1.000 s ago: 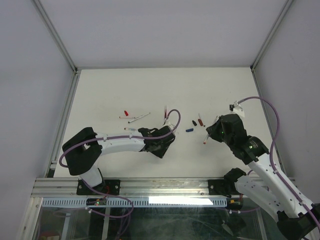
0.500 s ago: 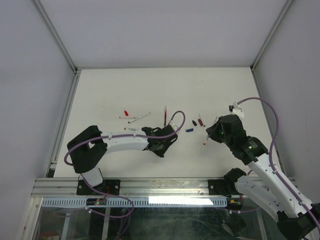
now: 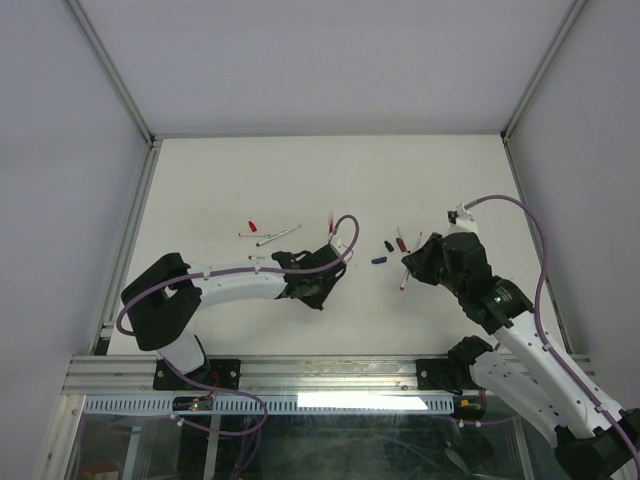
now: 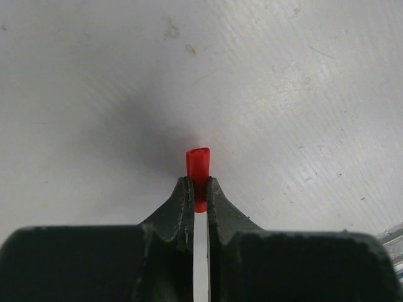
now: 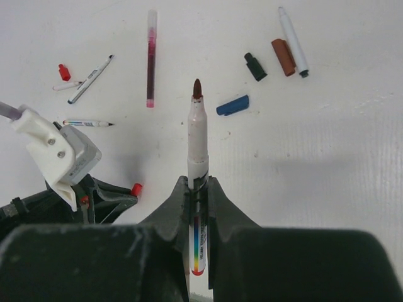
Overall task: Insert the pens into the pen caps
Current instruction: Insert the pen cap onto the pen.
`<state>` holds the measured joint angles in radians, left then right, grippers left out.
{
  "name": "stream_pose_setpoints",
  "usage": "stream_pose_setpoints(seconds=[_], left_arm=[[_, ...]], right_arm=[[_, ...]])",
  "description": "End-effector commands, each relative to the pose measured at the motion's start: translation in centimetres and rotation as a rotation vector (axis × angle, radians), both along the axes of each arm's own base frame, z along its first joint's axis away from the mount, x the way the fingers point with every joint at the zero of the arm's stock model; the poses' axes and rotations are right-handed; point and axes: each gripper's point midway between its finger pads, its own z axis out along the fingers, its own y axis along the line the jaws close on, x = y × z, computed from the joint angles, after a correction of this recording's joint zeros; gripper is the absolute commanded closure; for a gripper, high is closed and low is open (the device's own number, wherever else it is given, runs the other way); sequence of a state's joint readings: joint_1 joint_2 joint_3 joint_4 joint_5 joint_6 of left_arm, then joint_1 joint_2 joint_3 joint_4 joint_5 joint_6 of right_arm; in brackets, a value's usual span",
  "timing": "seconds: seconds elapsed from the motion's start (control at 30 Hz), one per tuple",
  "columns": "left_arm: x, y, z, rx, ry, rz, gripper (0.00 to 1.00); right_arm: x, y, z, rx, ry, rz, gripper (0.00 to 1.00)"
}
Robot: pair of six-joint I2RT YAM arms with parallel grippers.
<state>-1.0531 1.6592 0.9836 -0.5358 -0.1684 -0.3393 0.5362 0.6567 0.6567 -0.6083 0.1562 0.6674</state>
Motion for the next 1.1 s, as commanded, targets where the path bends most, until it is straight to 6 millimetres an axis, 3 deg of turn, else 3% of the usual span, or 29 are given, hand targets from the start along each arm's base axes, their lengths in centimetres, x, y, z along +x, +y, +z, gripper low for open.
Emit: stream_pose_setpoints(seconds=[0.0, 0.1, 0.4, 0.57, 0.73, 0.9, 1.07], left_arm=[[2.1, -1.4, 4.8, -0.214, -0.083, 0.047, 1.0], [3.3, -1.2, 7.1, -0.3, -0.117, 0.108, 1.0], [6.4, -1.0, 20.2, -0.696, -0.349, 0.244, 1.0], [6.7, -0.8, 27.1, -0.901, -0.45, 0.272, 1.0], [5.8, -0.9, 32.6, -1.106, -0.488, 0.258, 1.0], [5.0, -0.7, 35.5, -1.221, -0.497, 0.246, 1.0], [4.3, -0.9, 36.6, -1.266, -0.486, 0.209, 1.0]], right_arm=[[0.9, 2.7, 2.6, 0.063, -0.123, 0.149, 1.0], [0.3, 4.3, 3.5, 0.098, -0.184, 0.264, 1.0], [-0.9, 8.8, 7.0, 0.238, -0.304, 0.53, 1.0], [-0.4, 10.4, 9.1, 0.227, -0.407, 0.585, 1.0], [-1.1, 13.5, 11.4, 0.224, -0.496, 0.659, 1.0], [-2.1, 15.7, 13.7, 0.255, -0.579, 0.711, 1.0], [-3.8, 18.0, 15.1, 0.291, -0.621, 0.824, 1.0]])
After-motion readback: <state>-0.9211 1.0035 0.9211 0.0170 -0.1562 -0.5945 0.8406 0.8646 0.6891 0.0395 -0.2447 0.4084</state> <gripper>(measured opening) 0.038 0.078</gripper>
